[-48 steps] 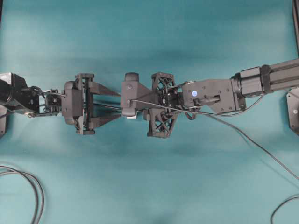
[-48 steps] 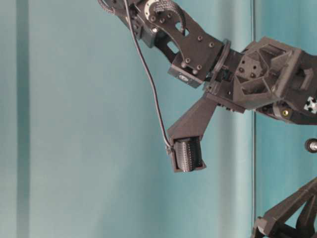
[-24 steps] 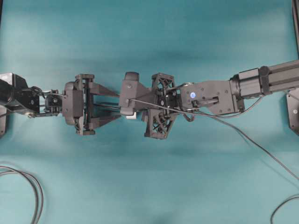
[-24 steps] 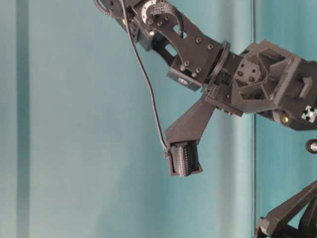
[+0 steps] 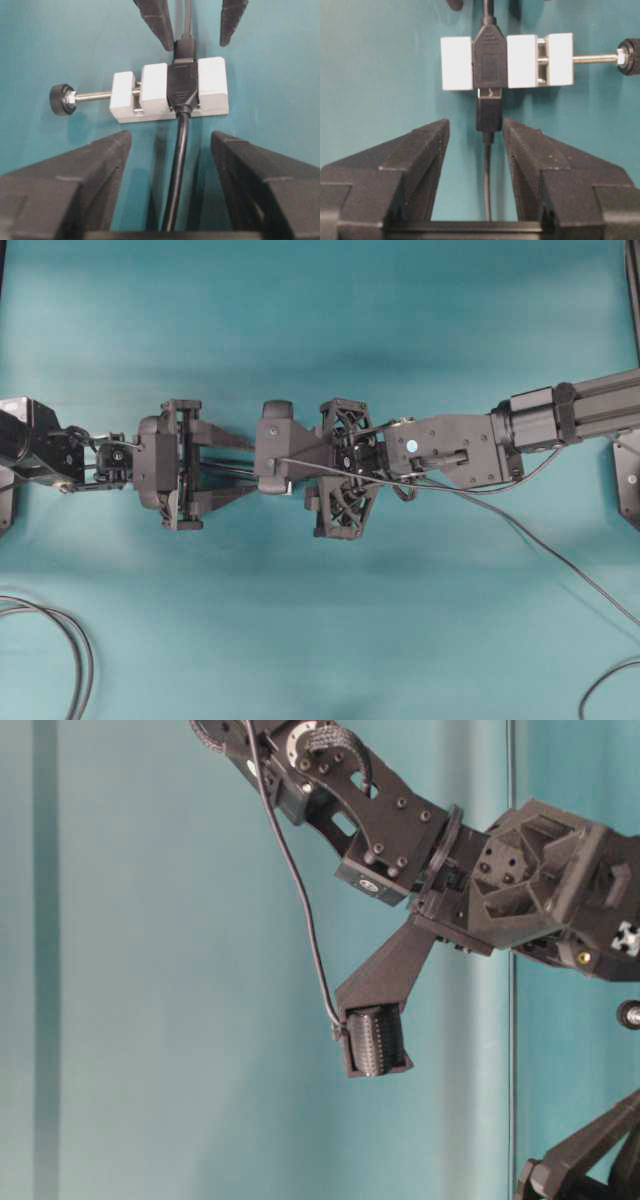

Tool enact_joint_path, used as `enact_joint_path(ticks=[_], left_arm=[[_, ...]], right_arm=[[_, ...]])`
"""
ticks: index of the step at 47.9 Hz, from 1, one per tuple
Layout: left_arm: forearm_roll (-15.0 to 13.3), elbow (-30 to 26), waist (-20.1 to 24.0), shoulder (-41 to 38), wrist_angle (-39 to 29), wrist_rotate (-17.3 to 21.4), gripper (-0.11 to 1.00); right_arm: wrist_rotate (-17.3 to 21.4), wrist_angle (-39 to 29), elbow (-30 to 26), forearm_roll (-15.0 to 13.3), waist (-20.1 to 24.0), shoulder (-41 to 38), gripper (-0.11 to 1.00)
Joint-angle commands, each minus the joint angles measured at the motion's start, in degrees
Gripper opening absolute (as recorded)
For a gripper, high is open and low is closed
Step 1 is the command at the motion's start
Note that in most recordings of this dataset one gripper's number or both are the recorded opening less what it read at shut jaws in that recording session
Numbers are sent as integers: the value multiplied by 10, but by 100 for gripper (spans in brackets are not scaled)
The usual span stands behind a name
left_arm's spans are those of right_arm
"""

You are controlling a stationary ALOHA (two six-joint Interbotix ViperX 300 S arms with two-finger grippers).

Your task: Insert the USB cable into the female connector supported by the left arm.

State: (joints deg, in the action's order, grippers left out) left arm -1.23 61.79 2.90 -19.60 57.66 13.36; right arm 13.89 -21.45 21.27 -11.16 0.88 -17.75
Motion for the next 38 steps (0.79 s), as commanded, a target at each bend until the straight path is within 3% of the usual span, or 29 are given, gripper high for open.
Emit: enact_joint_path(ticks=[1, 7, 17, 38], left_arm=[[-1, -4, -2, 5, 11, -5, 64], [-1, -7, -2, 4, 19, -5, 60], [-2, -9, -3, 5, 20, -5, 60], [-1, -36, -8, -18, 20, -4, 60]], right_arm=[[1, -10, -14, -13, 4, 7, 47], [2, -18, -18, -22, 7, 4, 40], [2, -20, -22, -22, 7, 2, 9], [-11, -21, -94, -27, 4, -23, 9]])
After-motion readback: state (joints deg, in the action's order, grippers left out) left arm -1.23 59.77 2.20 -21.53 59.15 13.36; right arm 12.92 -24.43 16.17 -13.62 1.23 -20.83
